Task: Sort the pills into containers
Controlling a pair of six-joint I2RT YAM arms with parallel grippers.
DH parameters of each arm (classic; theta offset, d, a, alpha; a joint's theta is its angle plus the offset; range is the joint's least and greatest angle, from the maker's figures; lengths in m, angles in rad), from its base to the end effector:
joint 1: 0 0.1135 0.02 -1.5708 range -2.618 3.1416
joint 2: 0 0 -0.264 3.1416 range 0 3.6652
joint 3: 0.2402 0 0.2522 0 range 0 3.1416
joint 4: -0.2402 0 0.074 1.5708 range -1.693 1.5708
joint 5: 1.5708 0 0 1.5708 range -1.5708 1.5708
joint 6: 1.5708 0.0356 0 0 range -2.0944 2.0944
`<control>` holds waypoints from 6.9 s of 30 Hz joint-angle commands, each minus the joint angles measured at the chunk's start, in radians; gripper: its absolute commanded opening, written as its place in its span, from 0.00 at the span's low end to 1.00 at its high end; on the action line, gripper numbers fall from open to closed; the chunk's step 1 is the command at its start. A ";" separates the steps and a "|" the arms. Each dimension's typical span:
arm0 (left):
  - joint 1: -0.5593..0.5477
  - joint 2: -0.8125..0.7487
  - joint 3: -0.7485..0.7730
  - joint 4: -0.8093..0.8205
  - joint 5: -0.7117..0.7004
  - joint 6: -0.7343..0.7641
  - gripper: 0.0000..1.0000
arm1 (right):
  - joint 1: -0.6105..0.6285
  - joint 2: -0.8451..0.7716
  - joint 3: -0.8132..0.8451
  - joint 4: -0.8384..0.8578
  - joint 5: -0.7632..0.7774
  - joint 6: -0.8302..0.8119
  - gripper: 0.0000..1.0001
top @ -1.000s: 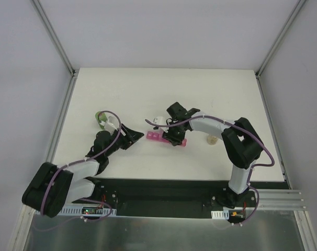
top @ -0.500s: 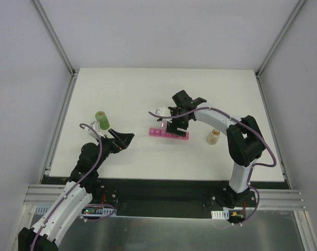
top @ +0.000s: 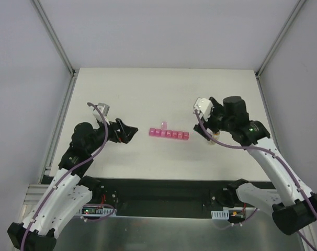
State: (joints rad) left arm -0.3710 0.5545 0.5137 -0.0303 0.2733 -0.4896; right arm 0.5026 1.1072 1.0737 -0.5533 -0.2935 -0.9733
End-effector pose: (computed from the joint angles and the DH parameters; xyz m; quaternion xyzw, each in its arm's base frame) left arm 0.1370 -0.0636 0.2948 0.0497 0.7292 -0.3722 0.5720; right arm 0.2043 0.1240 0.3416 -0.6377 0.5986 0.0164 0.4845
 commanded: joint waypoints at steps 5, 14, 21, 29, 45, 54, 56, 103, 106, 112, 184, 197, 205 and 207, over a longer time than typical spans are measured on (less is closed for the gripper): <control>0.009 0.142 0.138 -0.172 0.119 0.391 0.99 | -0.252 -0.037 -0.110 -0.049 0.054 0.260 0.97; 0.009 0.070 0.094 -0.201 0.053 0.431 0.99 | -0.368 0.151 -0.049 -0.100 0.045 0.355 0.75; 0.009 0.064 0.098 -0.207 0.070 0.436 0.99 | -0.371 0.227 -0.035 -0.134 0.039 0.352 0.69; 0.009 0.065 0.098 -0.209 0.083 0.430 0.99 | -0.371 0.284 -0.011 -0.126 0.042 0.349 0.63; 0.009 0.108 0.103 -0.209 0.207 0.424 0.99 | -0.352 0.295 -0.008 -0.135 0.063 0.315 0.50; 0.009 0.128 0.100 -0.194 0.251 0.413 0.99 | -0.348 0.293 -0.008 -0.143 0.054 0.308 0.54; 0.009 0.130 0.098 -0.192 0.256 0.411 0.99 | -0.348 0.292 -0.014 -0.143 0.056 0.306 0.52; -0.698 0.762 0.160 0.751 -0.020 0.615 0.90 | -0.065 -0.063 0.060 -0.232 -0.590 0.439 0.15; -0.701 0.765 0.166 0.738 -0.028 0.609 0.86 | -0.081 -0.061 0.051 -0.215 -0.618 0.472 0.15; -0.701 0.749 0.178 0.692 -0.005 0.599 0.53 | -0.110 -0.064 0.023 -0.188 -0.639 0.498 0.14; -0.687 0.630 0.085 0.604 0.001 0.382 0.00 | -0.090 0.011 -0.038 0.050 -0.832 0.676 0.26; -0.591 0.548 0.066 0.512 0.386 0.450 0.00 | 0.002 0.023 0.063 -0.342 -1.012 -0.374 0.24; -0.556 0.539 0.045 0.517 0.342 0.448 0.00 | 0.037 -0.024 0.055 -0.369 -0.877 -0.323 0.67; -0.556 0.533 0.037 0.527 0.323 0.438 0.00 | 0.027 -0.035 0.061 -0.338 -0.872 -0.216 0.71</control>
State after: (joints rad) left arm -0.9455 1.1217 0.5682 0.4732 0.6201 -0.0597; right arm 0.5415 1.1328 1.1233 -0.9020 -1.1660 -1.2793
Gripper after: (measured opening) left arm 0.514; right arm 0.663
